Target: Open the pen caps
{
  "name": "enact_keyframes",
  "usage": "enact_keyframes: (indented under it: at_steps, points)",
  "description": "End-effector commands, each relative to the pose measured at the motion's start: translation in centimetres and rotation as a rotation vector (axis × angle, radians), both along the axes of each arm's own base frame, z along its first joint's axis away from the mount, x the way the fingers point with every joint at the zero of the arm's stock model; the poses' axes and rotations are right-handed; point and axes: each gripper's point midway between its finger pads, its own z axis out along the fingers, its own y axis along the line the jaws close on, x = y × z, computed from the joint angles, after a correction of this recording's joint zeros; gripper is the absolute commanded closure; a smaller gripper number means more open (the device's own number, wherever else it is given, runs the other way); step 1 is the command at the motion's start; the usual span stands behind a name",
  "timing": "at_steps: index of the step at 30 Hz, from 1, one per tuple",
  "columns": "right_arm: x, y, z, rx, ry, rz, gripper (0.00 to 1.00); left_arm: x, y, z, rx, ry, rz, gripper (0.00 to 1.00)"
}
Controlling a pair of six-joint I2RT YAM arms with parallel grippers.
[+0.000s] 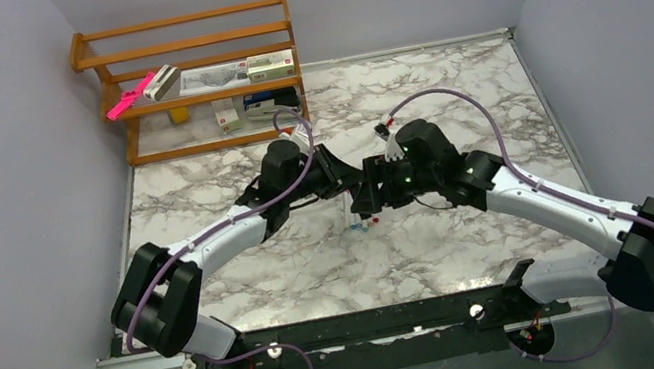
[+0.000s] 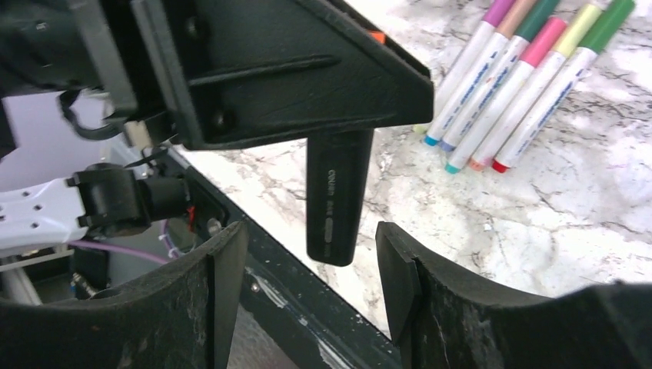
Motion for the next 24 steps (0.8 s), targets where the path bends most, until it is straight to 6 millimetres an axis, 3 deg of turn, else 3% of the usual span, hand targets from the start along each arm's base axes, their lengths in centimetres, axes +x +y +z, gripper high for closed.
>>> enact_keyframes:
  at_steps: [1,14,24]
  points:
    - [-0.6,1.0,2.8,0.152,-0.048,0.053,0.38,-0.9,-0.7,4.0,-0.13,-0.081,-0.046,1.0]
    - [-0.9,-0.3,4.3,0.432,0.026,0.105,0.39,-3.1,-0.2,7.9,-0.373,-0.044,-0.053,1.0]
    - [-2.0,1.2,5.6,0.616,0.099,0.219,0.44,-3.7,-0.4,8.1,-0.416,-0.04,-0.067,1.0]
